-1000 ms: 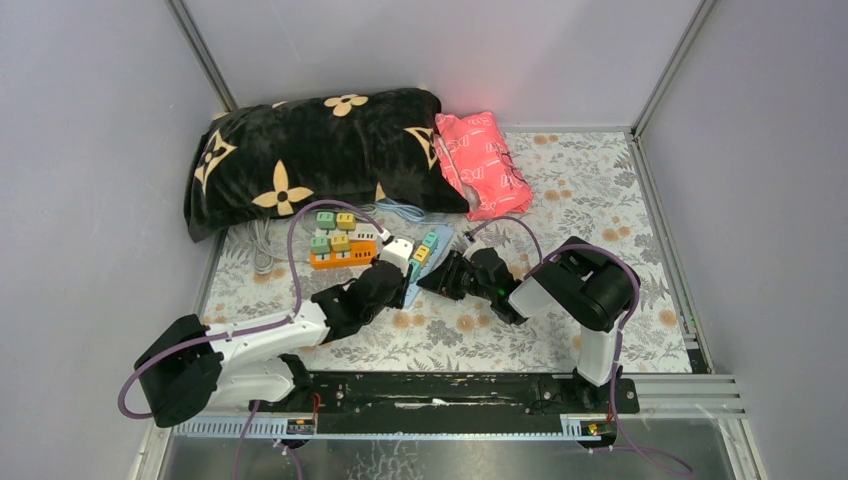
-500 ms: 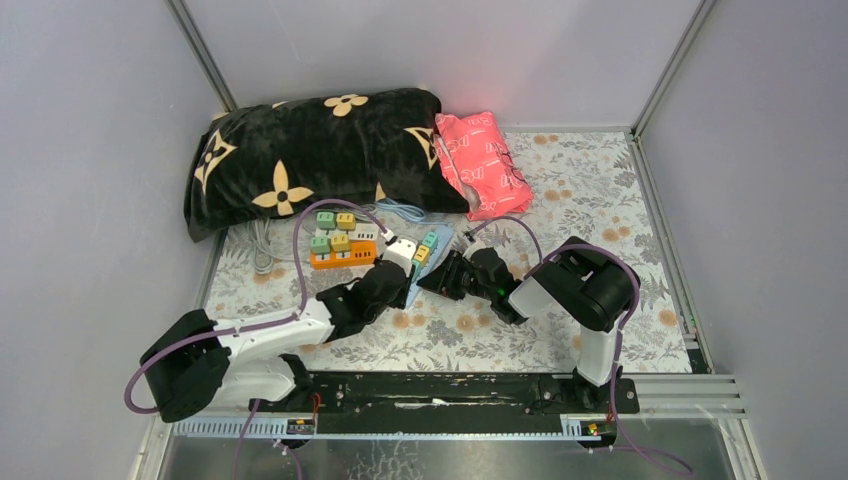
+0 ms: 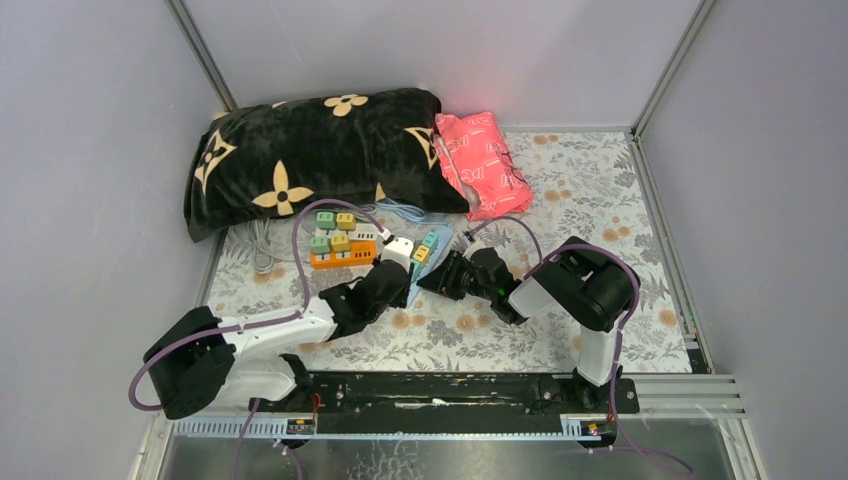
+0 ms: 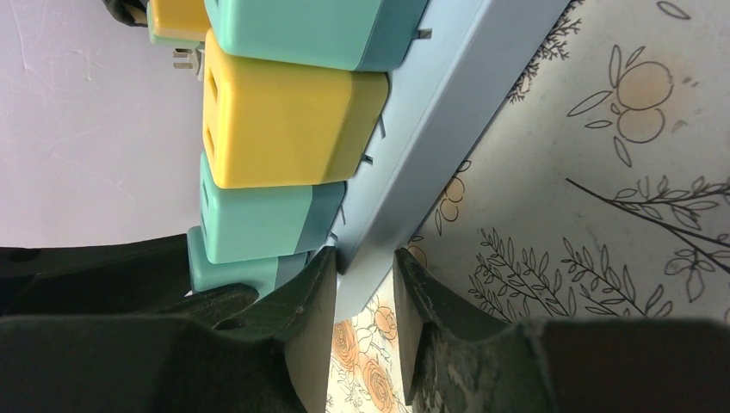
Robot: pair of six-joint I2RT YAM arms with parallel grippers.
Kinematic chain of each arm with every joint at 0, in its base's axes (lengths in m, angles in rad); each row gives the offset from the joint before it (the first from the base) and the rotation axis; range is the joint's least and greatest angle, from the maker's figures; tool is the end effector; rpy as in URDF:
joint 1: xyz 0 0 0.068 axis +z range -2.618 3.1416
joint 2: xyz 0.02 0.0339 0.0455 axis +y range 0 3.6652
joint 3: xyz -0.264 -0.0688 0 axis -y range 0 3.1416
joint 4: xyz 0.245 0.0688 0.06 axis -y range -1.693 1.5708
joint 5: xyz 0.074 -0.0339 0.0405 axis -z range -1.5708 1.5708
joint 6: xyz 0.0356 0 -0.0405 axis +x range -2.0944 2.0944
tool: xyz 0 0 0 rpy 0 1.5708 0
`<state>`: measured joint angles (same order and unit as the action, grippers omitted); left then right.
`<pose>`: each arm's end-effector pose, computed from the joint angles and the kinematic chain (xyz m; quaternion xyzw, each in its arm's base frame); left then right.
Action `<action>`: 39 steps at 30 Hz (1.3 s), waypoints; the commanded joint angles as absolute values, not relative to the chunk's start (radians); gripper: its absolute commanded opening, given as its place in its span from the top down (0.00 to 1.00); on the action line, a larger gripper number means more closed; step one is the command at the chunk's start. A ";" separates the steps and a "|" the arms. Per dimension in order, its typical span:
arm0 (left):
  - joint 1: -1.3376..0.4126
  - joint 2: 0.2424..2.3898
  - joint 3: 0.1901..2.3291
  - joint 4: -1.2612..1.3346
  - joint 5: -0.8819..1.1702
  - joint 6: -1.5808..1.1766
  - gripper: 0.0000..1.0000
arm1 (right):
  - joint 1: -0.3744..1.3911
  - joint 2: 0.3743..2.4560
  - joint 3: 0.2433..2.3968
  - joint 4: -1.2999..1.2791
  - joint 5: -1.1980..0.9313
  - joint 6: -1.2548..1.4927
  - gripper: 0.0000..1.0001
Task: Insert the plug
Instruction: Insert the plug into the socket.
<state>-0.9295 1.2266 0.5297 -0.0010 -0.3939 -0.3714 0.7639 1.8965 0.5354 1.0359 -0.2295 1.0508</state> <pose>0.1540 -0.1835 0.1821 0.1653 0.8771 -0.1099 0.4373 0.2234 0.2252 0.1018 0.0493 0.8082 0.5138 0.2836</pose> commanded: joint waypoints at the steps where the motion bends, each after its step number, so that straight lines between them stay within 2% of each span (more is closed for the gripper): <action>1: -0.935 1.277 0.542 -0.094 -0.389 -0.449 1.00 | 0.773 1.917 0.525 0.884 -0.187 0.991 0.64; 9: -0.934 1.392 0.602 -0.151 -0.382 -0.473 1.00 | 0.776 1.914 0.523 0.890 -0.190 0.985 0.64; 24: -0.935 1.469 0.626 -0.239 -0.365 -0.561 1.00 | 0.776 1.909 0.517 0.915 -0.196 0.973 0.65; 31: -0.989 1.552 0.678 -0.286 -0.390 -0.572 1.00 | 0.777 1.898 0.511 0.937 -0.197 0.965 0.64; 39: -0.944 1.489 0.595 -0.245 -0.332 -0.639 1.00 | 0.777 1.897 0.510 0.971 -0.209 0.946 0.64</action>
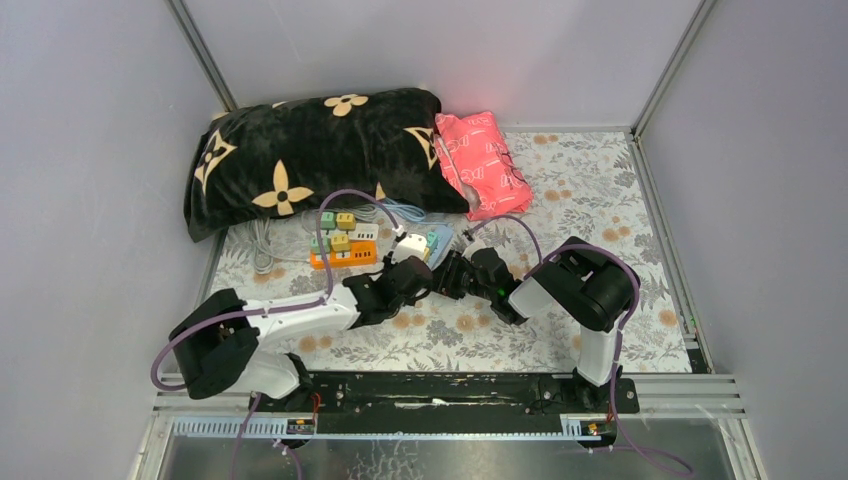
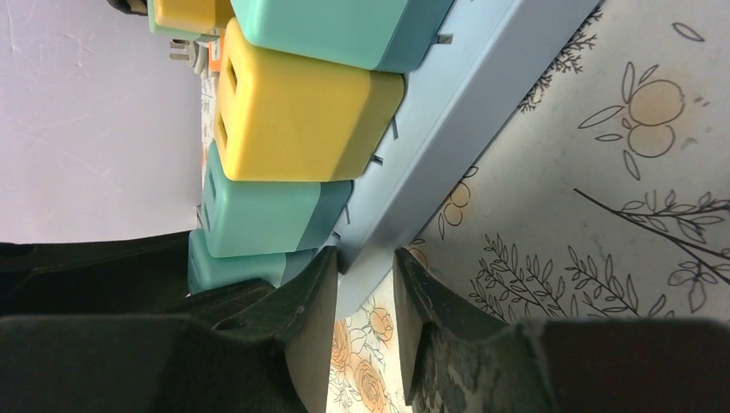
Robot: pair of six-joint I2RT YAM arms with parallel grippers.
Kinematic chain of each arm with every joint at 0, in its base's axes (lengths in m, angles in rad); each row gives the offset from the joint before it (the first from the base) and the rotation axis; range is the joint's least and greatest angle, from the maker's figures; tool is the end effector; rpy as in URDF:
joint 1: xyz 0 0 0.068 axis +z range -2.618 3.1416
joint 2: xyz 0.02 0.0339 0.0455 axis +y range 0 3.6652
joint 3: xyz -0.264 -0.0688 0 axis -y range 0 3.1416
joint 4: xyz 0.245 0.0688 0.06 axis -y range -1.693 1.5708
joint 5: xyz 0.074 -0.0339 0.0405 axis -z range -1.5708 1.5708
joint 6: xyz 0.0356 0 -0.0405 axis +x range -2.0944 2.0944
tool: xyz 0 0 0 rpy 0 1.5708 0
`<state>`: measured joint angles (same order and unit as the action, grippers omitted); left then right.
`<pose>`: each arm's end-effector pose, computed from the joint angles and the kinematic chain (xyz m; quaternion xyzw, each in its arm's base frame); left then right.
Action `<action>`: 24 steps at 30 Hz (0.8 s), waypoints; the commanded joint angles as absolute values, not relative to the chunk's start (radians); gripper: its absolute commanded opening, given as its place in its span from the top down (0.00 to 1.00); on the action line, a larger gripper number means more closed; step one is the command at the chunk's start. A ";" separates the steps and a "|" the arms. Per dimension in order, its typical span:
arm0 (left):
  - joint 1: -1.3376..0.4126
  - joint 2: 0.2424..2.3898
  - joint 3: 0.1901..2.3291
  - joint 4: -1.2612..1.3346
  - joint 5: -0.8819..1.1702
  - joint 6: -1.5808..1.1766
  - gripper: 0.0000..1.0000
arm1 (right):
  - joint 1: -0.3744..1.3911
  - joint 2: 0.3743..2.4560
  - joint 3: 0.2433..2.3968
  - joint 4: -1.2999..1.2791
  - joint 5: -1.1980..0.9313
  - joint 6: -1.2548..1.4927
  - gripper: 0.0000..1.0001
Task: Insert the plug
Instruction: Insert the plug into the socket.
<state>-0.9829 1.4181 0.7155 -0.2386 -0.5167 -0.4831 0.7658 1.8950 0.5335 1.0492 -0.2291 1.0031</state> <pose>0.1629 -0.2127 0.1771 0.1507 0.9103 -0.0198 0.3850 0.2230 0.2256 0.1032 0.0283 0.8055 0.5108 0.2990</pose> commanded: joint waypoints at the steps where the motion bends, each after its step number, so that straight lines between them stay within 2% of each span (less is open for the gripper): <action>1: -0.935 1.483 0.590 -0.251 -0.329 -0.641 1.00 | 0.777 1.898 0.510 0.976 -0.211 0.943 0.64; 8: -0.876 1.492 0.576 -0.273 -0.270 -0.656 1.00 | 0.779 1.906 0.522 1.005 -0.234 0.912 0.64; 17: -0.914 1.582 0.610 -0.284 -0.226 -0.664 1.00 | 0.780 1.910 0.529 1.032 -0.252 0.875 0.64; 21: -0.895 1.538 0.584 -0.277 -0.227 -0.687 1.00 | 0.781 1.914 0.529 1.043 -0.252 0.873 0.64; 24: -0.891 1.489 0.588 -0.292 -0.242 -0.681 0.94 | 0.780 1.918 0.530 1.042 -0.250 0.875 0.64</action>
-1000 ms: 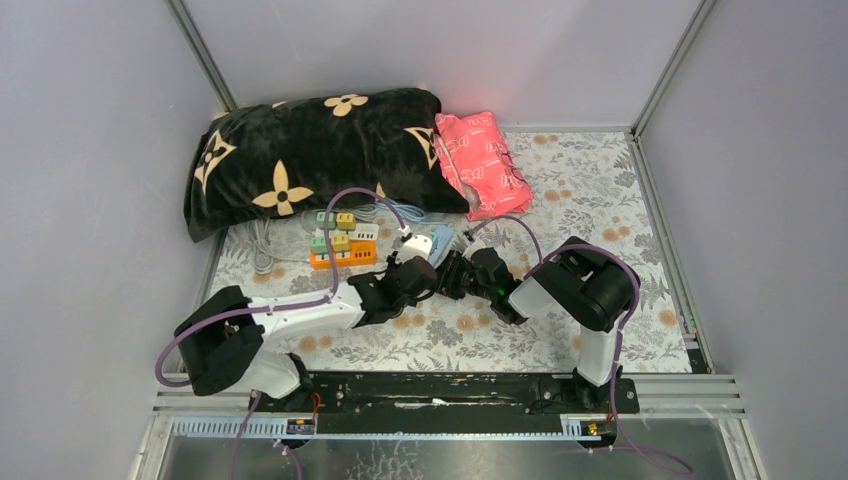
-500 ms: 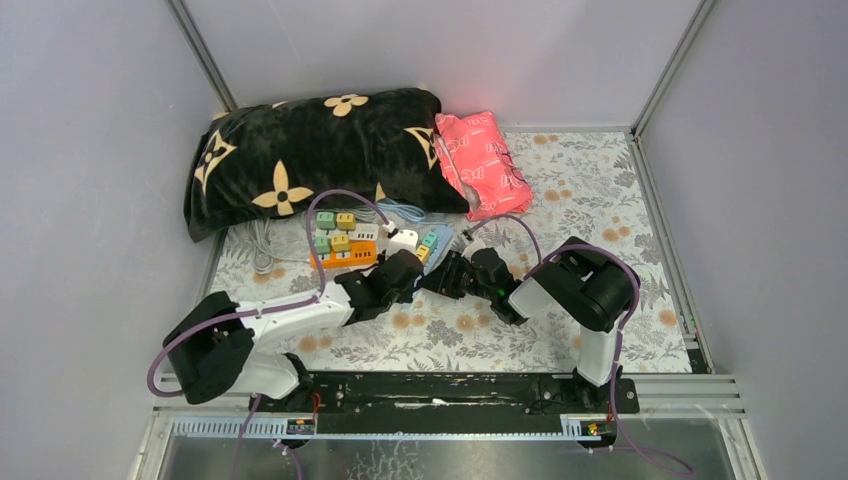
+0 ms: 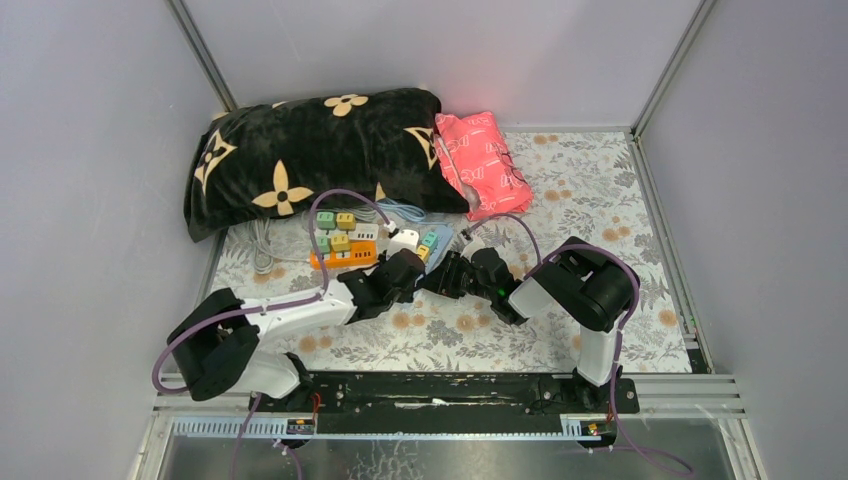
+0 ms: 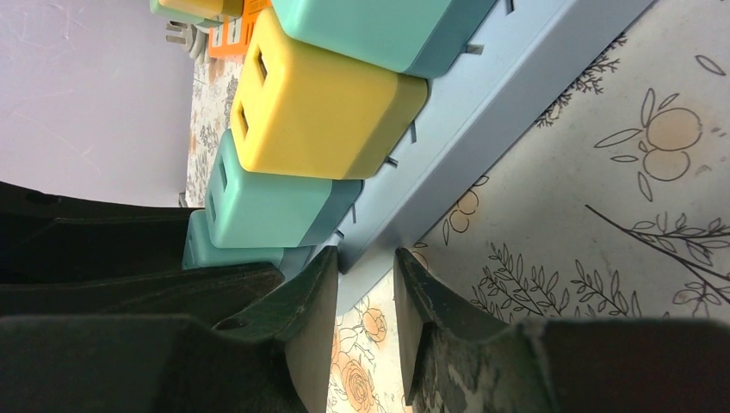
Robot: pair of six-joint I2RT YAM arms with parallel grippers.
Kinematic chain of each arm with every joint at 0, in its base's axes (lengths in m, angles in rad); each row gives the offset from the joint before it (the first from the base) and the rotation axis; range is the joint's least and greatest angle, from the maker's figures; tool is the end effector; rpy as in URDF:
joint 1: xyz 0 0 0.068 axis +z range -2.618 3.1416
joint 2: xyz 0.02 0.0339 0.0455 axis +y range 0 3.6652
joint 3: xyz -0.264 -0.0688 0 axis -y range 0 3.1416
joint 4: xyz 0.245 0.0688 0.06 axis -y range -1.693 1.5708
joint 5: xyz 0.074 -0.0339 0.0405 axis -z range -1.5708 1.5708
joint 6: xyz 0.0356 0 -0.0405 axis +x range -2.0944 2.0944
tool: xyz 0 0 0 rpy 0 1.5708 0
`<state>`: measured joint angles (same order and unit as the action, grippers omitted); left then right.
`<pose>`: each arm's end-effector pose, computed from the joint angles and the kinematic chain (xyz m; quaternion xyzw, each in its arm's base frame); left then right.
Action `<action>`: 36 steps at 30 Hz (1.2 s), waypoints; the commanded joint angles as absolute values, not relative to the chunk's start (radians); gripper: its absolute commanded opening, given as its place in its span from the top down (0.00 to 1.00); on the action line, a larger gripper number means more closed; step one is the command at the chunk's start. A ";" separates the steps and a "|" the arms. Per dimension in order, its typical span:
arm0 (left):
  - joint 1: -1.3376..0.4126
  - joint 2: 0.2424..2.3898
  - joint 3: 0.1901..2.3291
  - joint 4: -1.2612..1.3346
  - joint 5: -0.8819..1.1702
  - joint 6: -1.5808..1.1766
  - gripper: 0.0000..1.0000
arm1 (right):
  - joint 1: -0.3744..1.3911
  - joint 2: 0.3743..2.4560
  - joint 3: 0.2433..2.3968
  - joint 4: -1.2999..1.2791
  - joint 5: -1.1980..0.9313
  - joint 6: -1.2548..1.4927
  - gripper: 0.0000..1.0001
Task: Insert the plug
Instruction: Insert the plug into the socket, then press the plug at the center of the board.
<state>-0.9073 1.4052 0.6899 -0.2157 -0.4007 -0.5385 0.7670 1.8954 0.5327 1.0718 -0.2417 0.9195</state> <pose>0.1739 -0.1999 0.1728 0.1091 0.9260 -0.0622 0.3561 0.2227 0.2265 0.1053 -0.0111 0.7994 0.5070 0.3220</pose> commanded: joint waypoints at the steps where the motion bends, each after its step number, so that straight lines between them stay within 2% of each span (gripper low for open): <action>1: -0.891 1.470 0.593 -0.291 -0.243 -0.674 0.91 | 0.780 1.920 0.531 1.042 -0.250 0.875 0.64; 8: -0.891 1.371 0.692 -0.334 -0.269 -0.616 0.53 | 0.780 1.920 0.529 1.044 -0.253 0.875 0.64; 14: -0.891 1.325 0.774 -0.367 -0.269 -0.564 0.33 | 0.781 1.922 0.528 1.052 -0.258 0.875 0.64; 19: -0.879 1.302 0.820 -0.400 -0.265 -0.521 0.33 | 0.780 1.926 0.529 1.054 -0.262 0.875 0.64; 36: -0.829 1.463 0.964 -0.554 -0.233 -0.422 0.46 | 0.781 1.939 0.531 1.065 -0.273 0.883 0.64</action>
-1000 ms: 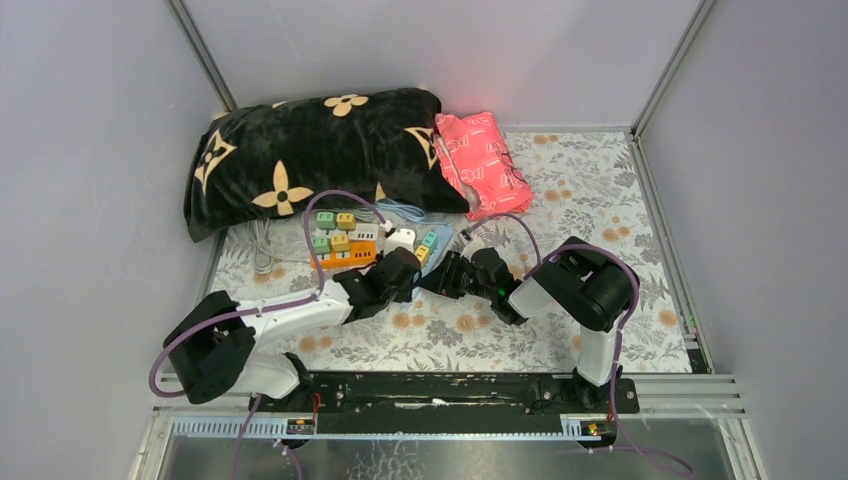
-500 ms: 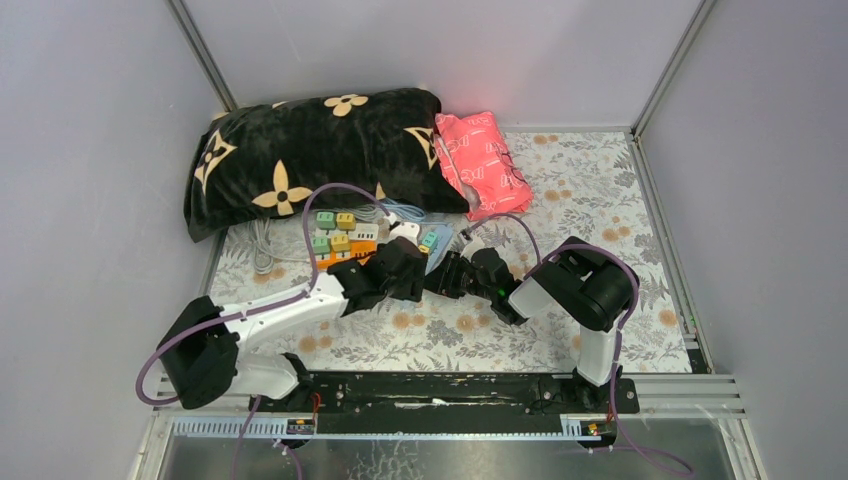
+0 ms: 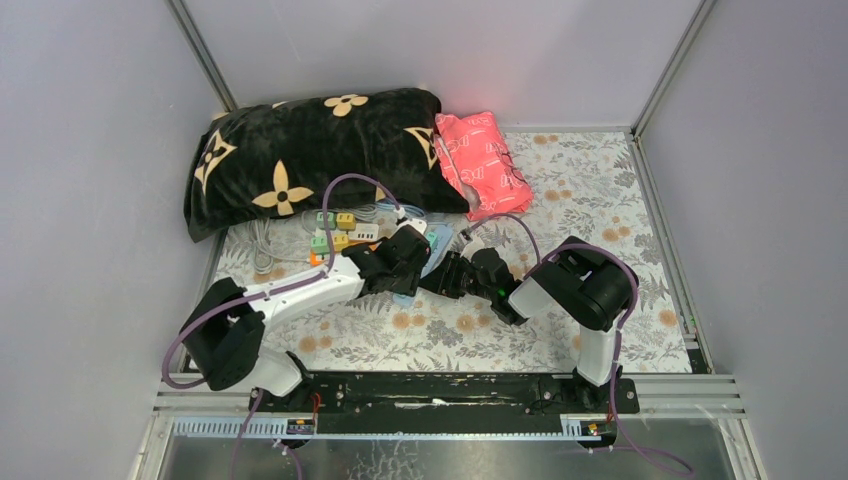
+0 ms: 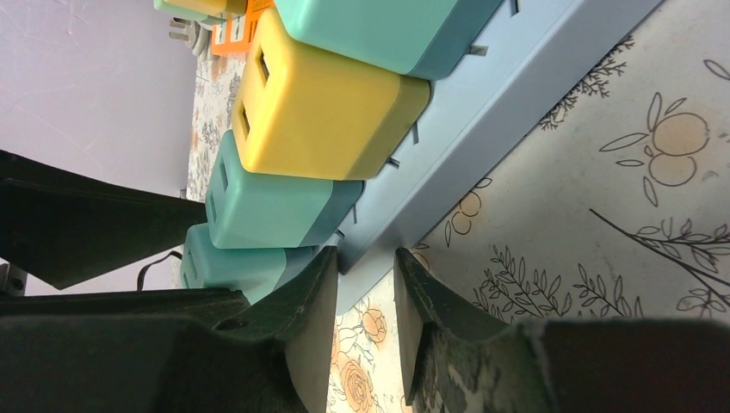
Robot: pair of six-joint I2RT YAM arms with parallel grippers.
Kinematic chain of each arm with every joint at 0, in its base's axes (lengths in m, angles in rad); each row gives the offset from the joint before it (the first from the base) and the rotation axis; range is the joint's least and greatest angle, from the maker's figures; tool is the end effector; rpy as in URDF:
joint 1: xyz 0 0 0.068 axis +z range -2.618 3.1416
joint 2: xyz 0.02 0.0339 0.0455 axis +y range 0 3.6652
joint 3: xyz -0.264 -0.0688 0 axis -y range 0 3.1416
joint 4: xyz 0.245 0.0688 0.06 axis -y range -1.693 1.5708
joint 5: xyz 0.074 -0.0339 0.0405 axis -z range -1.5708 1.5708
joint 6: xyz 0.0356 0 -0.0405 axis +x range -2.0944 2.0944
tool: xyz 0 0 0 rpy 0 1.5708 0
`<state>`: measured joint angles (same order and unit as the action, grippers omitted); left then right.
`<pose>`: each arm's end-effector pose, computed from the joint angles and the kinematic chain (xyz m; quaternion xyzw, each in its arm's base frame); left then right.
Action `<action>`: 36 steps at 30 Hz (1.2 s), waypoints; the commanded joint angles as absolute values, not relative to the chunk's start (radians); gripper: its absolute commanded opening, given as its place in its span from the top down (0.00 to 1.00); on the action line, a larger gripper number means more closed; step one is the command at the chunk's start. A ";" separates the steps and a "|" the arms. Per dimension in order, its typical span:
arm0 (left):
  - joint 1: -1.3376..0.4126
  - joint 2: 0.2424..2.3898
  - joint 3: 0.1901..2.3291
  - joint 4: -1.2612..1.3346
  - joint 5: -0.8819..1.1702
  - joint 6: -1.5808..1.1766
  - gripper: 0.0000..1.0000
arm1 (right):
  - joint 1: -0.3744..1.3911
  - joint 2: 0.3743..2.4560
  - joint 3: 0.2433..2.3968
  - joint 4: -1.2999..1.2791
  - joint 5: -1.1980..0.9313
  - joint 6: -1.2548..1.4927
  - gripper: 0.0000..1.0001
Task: Insert the plug
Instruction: Press the plug at the center of the board.
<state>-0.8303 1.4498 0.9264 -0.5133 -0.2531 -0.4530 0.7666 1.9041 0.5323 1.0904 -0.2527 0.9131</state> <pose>0.1992 -0.2048 0.2117 0.1467 0.9461 -0.0592 0.2826 0.2227 0.2269 0.1045 -0.0175 0.7963 0.5111 0.3230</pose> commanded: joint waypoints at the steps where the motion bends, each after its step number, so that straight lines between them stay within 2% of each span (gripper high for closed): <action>1: -0.829 1.467 0.967 -0.555 -0.235 -0.421 0.47 | 0.780 1.940 0.531 1.065 -0.274 0.883 0.64; 11: -0.829 1.510 1.005 -0.572 -0.242 -0.400 0.59 | 0.780 1.949 0.534 1.075 -0.286 0.892 0.64; 25: -0.778 1.548 0.931 -0.565 -0.165 -0.403 0.99 | 0.780 1.950 0.535 1.072 -0.288 0.889 0.64; 36: -0.736 1.531 0.806 -0.515 -0.096 -0.466 1.00 | 0.780 1.953 0.538 1.071 -0.290 0.887 0.64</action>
<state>-0.7376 1.4467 0.8890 -0.4583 -0.1173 -0.4210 0.7658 1.9163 0.5323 1.1103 -0.2577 0.9165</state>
